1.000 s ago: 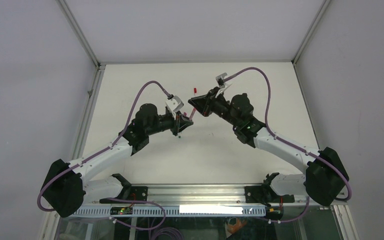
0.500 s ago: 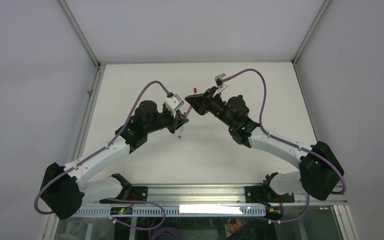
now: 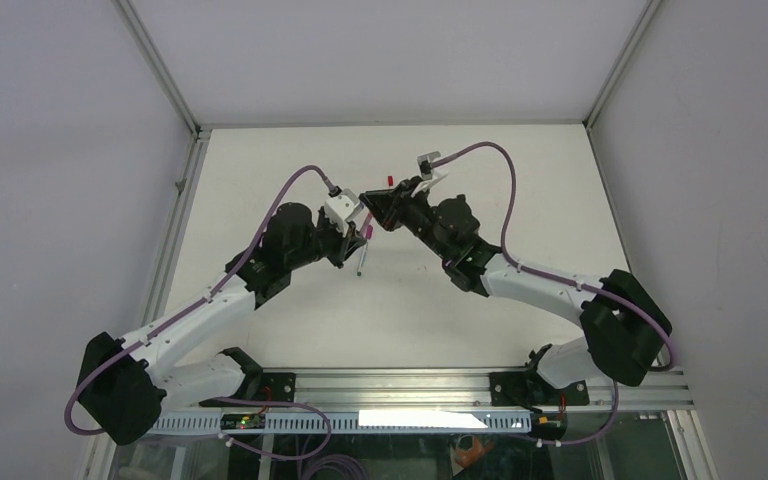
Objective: Insert the pens into the pen caps
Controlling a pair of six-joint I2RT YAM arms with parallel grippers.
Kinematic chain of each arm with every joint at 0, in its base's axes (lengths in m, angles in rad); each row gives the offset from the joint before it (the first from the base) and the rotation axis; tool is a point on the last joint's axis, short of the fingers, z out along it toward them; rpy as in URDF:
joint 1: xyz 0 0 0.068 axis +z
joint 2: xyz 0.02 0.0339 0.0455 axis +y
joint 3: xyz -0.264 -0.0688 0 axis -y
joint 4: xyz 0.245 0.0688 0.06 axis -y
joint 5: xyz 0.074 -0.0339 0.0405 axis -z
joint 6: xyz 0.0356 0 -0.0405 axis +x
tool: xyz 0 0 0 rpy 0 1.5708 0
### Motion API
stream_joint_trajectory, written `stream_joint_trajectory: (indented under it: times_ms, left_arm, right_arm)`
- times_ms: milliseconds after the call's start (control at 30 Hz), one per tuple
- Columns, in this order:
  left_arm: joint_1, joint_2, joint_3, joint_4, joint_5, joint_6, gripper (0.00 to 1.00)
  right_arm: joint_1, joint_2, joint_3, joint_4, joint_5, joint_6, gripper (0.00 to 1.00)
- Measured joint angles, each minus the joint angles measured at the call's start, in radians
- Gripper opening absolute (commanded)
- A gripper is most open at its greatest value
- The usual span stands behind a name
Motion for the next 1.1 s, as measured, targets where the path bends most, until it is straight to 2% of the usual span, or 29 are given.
stream_joint_trajectory:
  times_ms: [400,1100]
  left_arm:
    - [0.013,-0.026,0.0,-0.037,-0.101,0.006,0.0]
    - [0.013,-0.047,0.0,-0.129,-0.163,0.027,0.0]
  right_arm:
    - [0.033,0.086,0.146,-0.158,0.082,0.035,0.0]
    - [0.06,0.155,0.223,-0.266,0.098,0.077,0.0]
